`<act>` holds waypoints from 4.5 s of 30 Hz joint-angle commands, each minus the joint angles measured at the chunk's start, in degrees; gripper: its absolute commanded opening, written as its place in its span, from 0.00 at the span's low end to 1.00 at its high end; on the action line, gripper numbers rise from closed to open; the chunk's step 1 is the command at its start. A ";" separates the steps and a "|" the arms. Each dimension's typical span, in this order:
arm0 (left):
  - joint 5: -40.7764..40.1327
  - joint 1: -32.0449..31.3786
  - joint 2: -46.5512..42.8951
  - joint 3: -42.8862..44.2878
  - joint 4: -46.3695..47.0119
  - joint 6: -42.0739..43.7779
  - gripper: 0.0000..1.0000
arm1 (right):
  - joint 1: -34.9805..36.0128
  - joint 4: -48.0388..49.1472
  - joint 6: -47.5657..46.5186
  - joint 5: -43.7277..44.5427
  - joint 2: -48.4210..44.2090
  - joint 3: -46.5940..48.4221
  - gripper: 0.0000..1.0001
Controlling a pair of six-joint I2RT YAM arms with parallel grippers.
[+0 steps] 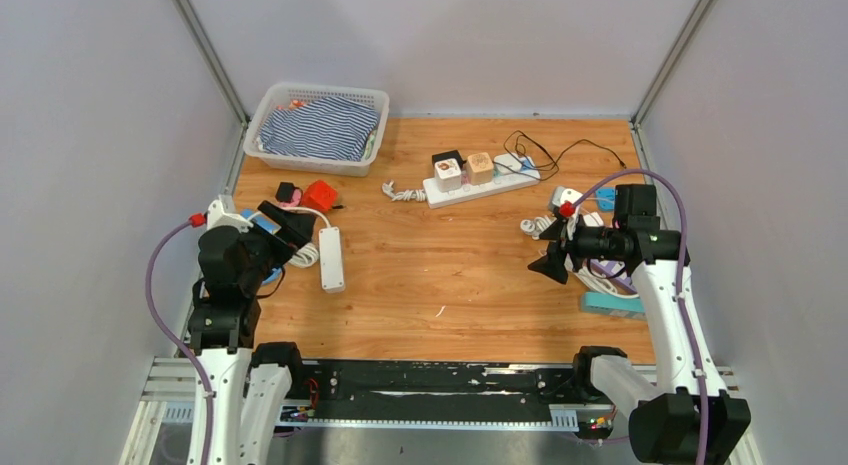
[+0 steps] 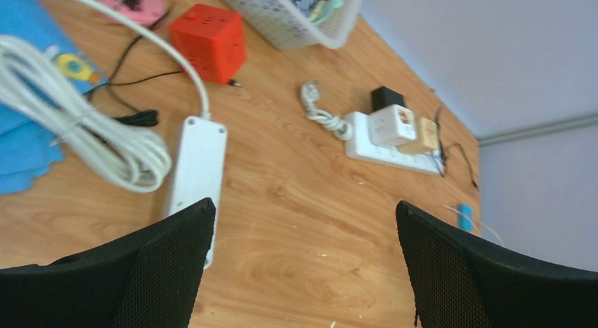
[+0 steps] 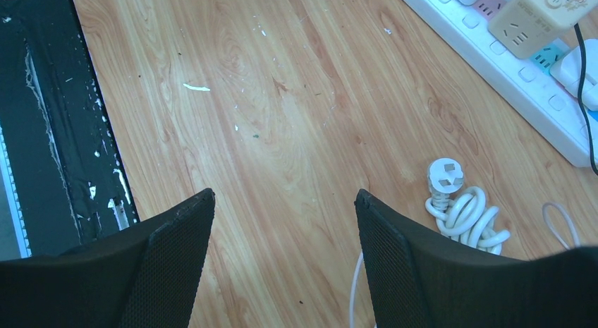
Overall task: Pull the plug off the socket
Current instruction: Place the socket at the center of the board, then move the socket to the center of the board.
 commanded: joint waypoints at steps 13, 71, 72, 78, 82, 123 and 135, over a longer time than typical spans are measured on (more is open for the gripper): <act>24.58 -8.57 5.95 -8.97 31.39 3.43 0.99 | -1.06 -0.17 -0.04 0.16 -1.74 -0.93 0.76; 20.40 -31.23 92.75 51.40 13.34 86.94 1.00 | -0.97 -0.60 -1.14 1.83 0.36 -1.04 0.76; 20.00 -31.23 93.22 52.09 13.01 86.34 1.00 | -0.97 -0.63 -1.18 1.84 0.39 -1.02 0.76; 19.29 -31.94 96.58 57.04 8.09 87.55 1.00 | -0.97 -1.13 -1.69 1.84 0.55 -0.87 0.76; 16.39 -33.18 98.71 59.66 6.36 87.82 1.00 | -0.97 -1.28 -1.88 1.99 0.53 -0.85 0.76; 7.14 -36.77 85.53 40.89 12.61 75.72 0.20 | -0.97 -1.57 -2.50 1.50 -0.68 -0.99 0.76; -0.93 -46.83 64.90 12.66 19.41 68.09 0.17 | -0.97 -2.09 -2.77 0.15 -1.16 -0.93 0.76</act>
